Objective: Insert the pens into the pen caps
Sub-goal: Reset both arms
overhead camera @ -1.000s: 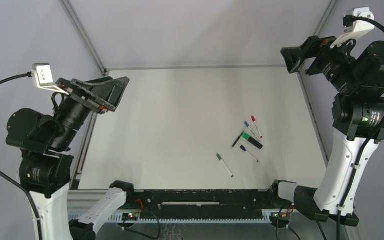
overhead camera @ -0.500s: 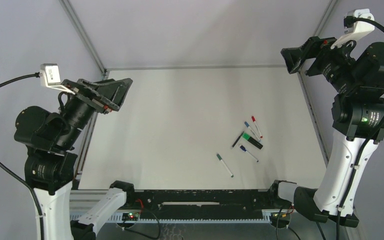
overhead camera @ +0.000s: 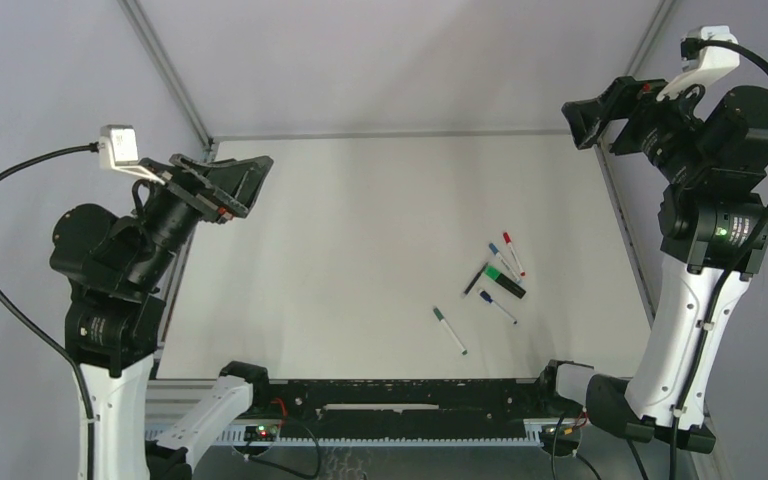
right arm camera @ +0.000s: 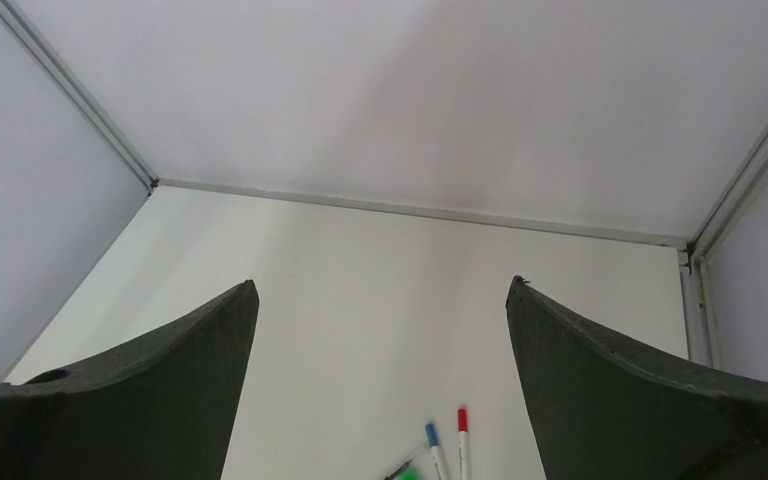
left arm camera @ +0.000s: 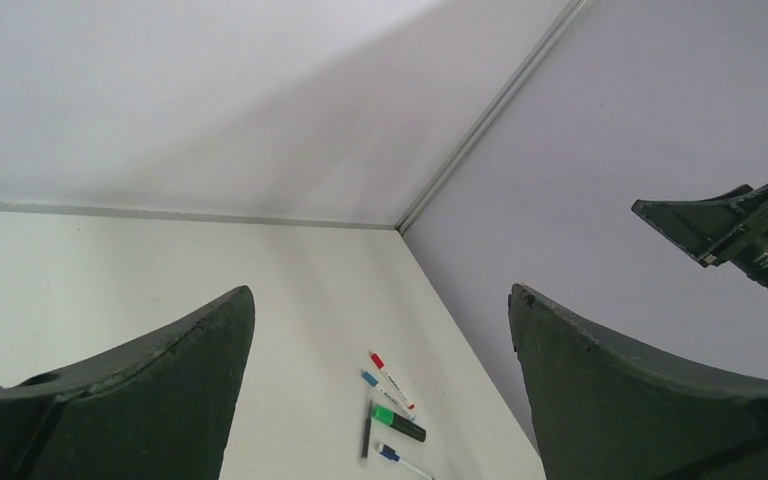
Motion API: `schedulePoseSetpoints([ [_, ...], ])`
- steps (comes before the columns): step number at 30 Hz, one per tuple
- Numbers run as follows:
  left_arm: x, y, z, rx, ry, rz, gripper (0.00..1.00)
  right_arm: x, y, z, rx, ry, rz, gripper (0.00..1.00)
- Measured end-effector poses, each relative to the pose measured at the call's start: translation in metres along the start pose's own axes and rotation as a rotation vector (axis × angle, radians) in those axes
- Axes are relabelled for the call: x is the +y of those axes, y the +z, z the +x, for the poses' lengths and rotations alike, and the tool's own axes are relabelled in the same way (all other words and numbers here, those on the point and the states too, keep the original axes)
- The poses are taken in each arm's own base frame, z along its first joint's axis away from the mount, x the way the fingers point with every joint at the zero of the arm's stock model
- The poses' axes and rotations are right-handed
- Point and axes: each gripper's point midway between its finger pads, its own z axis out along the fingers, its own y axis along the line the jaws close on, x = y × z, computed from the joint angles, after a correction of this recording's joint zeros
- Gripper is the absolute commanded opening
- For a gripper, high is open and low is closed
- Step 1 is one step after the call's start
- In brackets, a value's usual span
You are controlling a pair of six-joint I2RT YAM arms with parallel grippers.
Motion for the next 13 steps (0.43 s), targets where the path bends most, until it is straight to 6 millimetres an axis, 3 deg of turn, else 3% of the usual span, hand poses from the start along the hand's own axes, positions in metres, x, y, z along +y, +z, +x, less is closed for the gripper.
schedulePoseSetpoints([
  [13, 0.0092, 0.003, 0.01, 0.014, -0.004, -0.015, 1.0, -0.0002, -0.0034, -0.0008, -0.015, -0.007, 0.003, 1.0],
])
